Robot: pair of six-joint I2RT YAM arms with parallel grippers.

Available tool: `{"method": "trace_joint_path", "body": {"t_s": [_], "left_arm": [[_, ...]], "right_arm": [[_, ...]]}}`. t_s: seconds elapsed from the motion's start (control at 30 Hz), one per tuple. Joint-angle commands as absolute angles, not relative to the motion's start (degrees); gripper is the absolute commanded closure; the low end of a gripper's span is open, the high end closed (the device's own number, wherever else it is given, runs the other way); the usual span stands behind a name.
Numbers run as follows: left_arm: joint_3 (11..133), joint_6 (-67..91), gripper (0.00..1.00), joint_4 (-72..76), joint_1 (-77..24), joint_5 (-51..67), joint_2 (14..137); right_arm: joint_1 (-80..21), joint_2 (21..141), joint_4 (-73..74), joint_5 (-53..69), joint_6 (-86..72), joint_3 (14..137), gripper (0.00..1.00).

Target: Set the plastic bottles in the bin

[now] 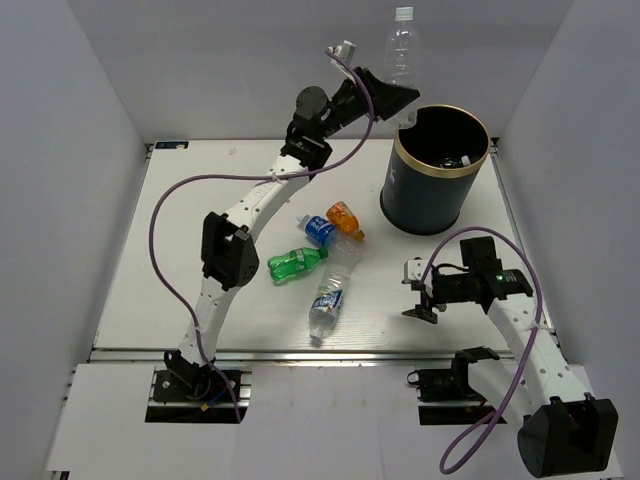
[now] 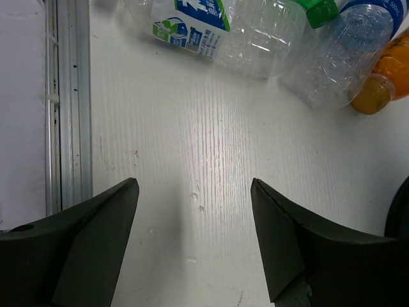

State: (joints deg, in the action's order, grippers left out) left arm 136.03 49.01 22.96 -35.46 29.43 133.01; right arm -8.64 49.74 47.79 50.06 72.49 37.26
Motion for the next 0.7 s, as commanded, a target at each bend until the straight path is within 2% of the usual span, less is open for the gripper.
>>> {"method": "trace_joint_path", "body": {"t_s": [0.0,0.3,0.6,0.67], "left_arm": [[136.85,53.70,0.94,28.65,-36.12,28.75,136.57],[141.50,63.18,0.85,35.15,-36.65,29.88,144.05],[141.50,69.17,0.85,40.52,-37.71,27.43,146.34],[141.50,69.17,0.82,40.52,-38.23,27.42,146.86]], "right_arm": [[-8.53,48.87,46.41,50.36,71.54,36.04,0.24],[-8.35,46.85,45.18,50.71,69.70,32.96,0.25],[-8.17,46.06,44.74,51.06,69.26,31.11,0.25],[-8.26,45.97,44.74,51.15,69.08,30.68,0.25]]}}
